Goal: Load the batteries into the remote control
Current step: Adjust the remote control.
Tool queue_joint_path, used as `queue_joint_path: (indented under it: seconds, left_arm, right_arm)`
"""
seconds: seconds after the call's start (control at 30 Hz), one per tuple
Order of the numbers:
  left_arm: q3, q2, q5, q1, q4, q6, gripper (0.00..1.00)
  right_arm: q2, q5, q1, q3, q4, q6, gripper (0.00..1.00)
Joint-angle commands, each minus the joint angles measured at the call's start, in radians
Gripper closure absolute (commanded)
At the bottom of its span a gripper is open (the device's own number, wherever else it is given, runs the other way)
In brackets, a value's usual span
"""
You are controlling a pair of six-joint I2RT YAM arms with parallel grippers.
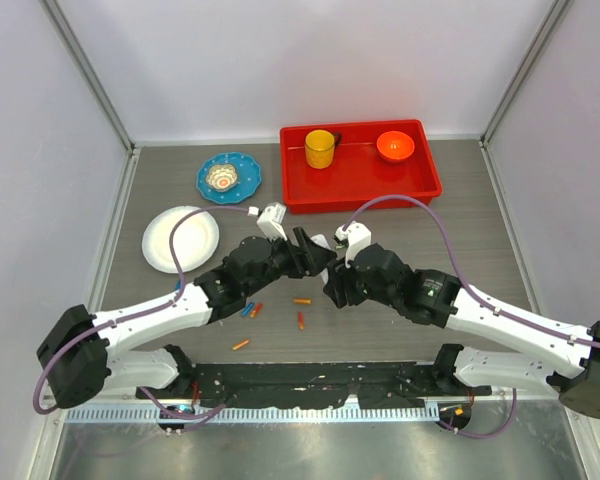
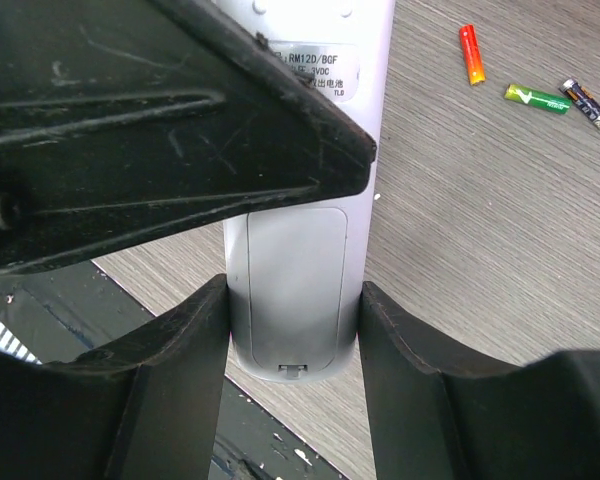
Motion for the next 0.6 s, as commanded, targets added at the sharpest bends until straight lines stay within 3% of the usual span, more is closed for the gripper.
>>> queue_joint_path:
  seconds: [0.0,0.4,0.57]
  left_arm:
    - [0.036,0.023,0.014,-0.005,0.078,0.012,0.35]
    - [0.014,0.041,0.019,-0.010,0.113,0.005,0.50]
    - [0.011,0.047,0.022,-0.010,0.124,0.002,0.62]
  right_arm:
    - [-0.031,0.007,0.006,0.027,0.049,-0.004,0.99]
    - [-0.034,-0.005,0.007,0.020,0.059,0.004,0.99]
    - [-0.032,-0.008,0.007,0.016,0.062,0.010,0.99]
